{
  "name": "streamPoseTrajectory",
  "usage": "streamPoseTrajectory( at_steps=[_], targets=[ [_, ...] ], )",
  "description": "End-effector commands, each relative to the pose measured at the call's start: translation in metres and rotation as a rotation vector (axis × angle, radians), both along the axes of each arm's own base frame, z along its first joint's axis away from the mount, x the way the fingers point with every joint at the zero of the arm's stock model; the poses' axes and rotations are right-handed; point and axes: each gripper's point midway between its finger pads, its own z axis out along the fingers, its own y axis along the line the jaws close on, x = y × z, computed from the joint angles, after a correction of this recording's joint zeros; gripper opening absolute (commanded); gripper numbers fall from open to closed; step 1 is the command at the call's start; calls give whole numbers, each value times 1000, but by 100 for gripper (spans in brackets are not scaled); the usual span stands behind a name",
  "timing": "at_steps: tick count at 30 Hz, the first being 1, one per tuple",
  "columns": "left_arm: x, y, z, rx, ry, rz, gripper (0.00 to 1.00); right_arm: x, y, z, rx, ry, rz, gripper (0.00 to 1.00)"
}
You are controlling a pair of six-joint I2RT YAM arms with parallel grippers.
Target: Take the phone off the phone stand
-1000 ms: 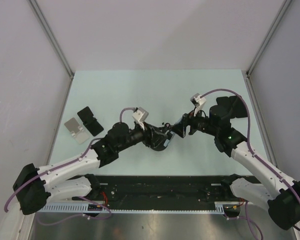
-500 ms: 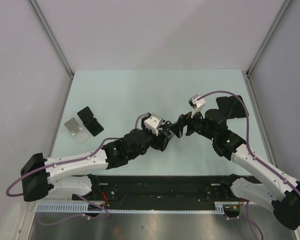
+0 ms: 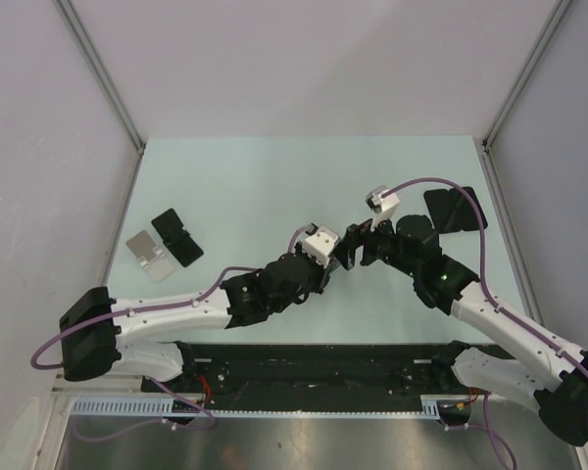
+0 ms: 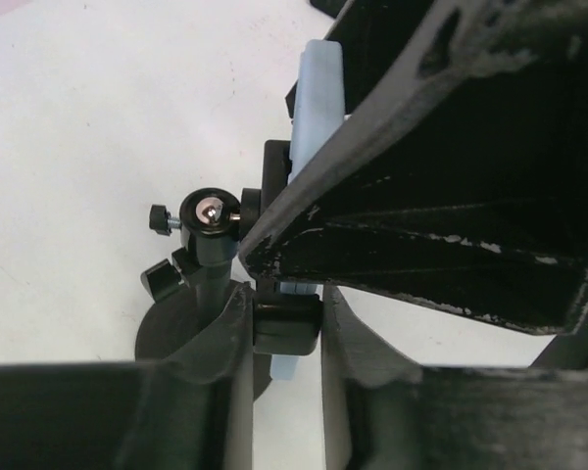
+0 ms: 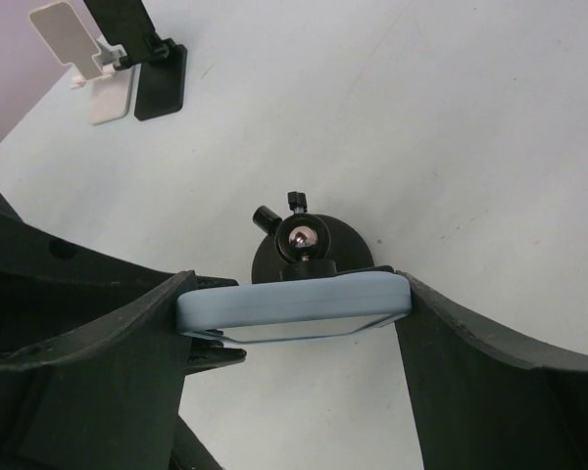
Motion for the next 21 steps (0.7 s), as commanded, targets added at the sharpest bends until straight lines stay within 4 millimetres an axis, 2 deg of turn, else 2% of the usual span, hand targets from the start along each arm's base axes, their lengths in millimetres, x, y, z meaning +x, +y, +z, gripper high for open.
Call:
streamPoseTrajectory(
  at_steps=[1, 2, 5, 6, 8, 9, 11, 15, 21],
  targets=[
    [15, 3, 21, -13, -51, 61, 5, 9, -4, 18, -16, -62, -33, 0],
    [15, 3, 21, -8, -51, 59, 1, 8, -5, 17, -26, -64, -30, 0],
    [13, 7, 19, -17, -27, 35, 0, 8, -9, 14, -66, -75, -18, 0],
    [16, 13, 15, -20, -12, 37, 0, 8, -10, 15, -69, -79, -13, 0],
    [13, 17, 20, -76, 24, 2, 0, 11, -17, 15, -80, -82, -25, 0],
    [17, 26, 14, -79, 39, 9, 0, 11, -18, 15, -72, -79, -15, 0],
    [13, 30, 21, -120, 52, -24, 0, 14, -23, 18, -63, -82, -18, 0],
    [15, 43, 19, -167, 97, -53, 0, 10, -19, 23, -50, -96, 25, 0],
    [14, 51, 18, -291, 196, -94, 0, 3, -8, 26, -26, -105, 111, 0]
  ],
)
